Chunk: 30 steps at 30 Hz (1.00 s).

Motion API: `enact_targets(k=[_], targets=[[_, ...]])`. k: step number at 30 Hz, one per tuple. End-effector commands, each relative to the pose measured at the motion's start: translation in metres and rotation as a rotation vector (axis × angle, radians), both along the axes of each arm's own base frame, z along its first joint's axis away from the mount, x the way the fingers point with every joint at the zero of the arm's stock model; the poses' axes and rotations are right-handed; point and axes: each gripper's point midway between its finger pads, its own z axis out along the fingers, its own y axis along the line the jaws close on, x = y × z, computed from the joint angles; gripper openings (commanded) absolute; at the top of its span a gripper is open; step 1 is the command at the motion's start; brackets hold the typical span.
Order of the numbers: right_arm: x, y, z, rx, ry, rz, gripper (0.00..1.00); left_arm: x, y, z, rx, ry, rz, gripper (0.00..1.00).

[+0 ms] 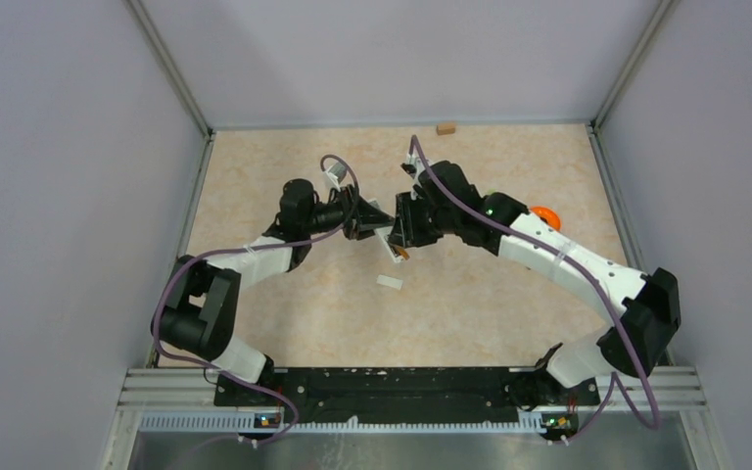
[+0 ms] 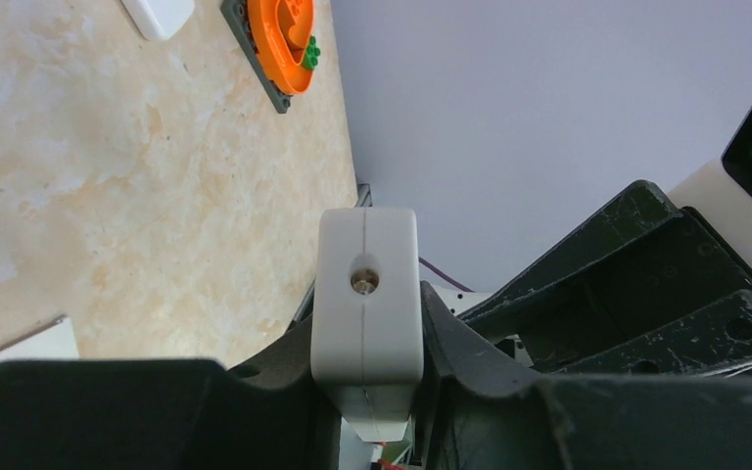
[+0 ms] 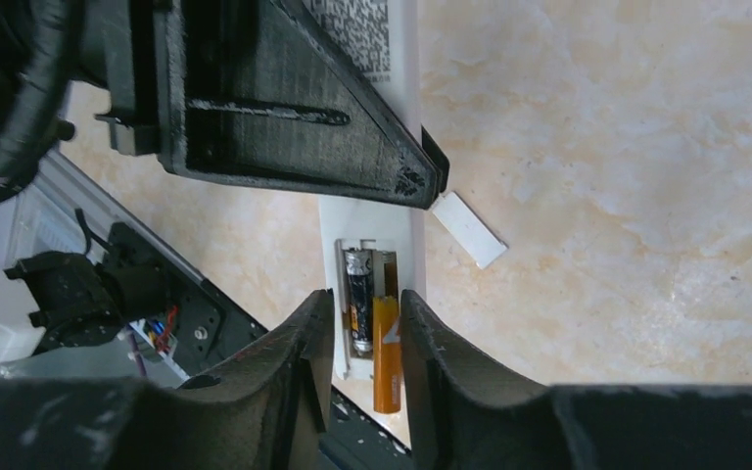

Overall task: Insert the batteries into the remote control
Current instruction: Load the battery into the remote control.

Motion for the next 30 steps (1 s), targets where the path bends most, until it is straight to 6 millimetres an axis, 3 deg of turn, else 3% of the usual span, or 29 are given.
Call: enact_targets(k=[1, 6, 10, 13, 20, 30], targets=[[0.014, 0.015, 0.063, 0.150, -0.124, -0.029, 0.35, -0.001, 0.004, 0.030, -0.095, -0.016, 0.000, 0.00], [0.021, 0.014, 0.103, 0.271, -0.219, -0.080, 0.46, 0.000, 0.013, 0.050, -0.152, 0.014, 0.035, 0.00], [0.027, 0.001, 0.121, 0.343, -0.299, -0.154, 0.67, 0.004, 0.031, 0.064, -0.222, 0.077, 0.110, 0.00], [0.025, -0.008, 0.134, 0.445, -0.351, -0.204, 0.77, 0.007, 0.046, 0.072, -0.288, 0.106, 0.163, 0.00], [0.012, -0.003, 0.131, 0.589, -0.294, -0.200, 0.78, 0.007, 0.060, 0.090, -0.451, 0.191, 0.203, 0.00], [0.005, 0.009, 0.124, 0.695, -0.213, -0.181, 0.79, 0.005, 0.062, 0.094, -0.462, 0.178, 0.209, 0.00]])
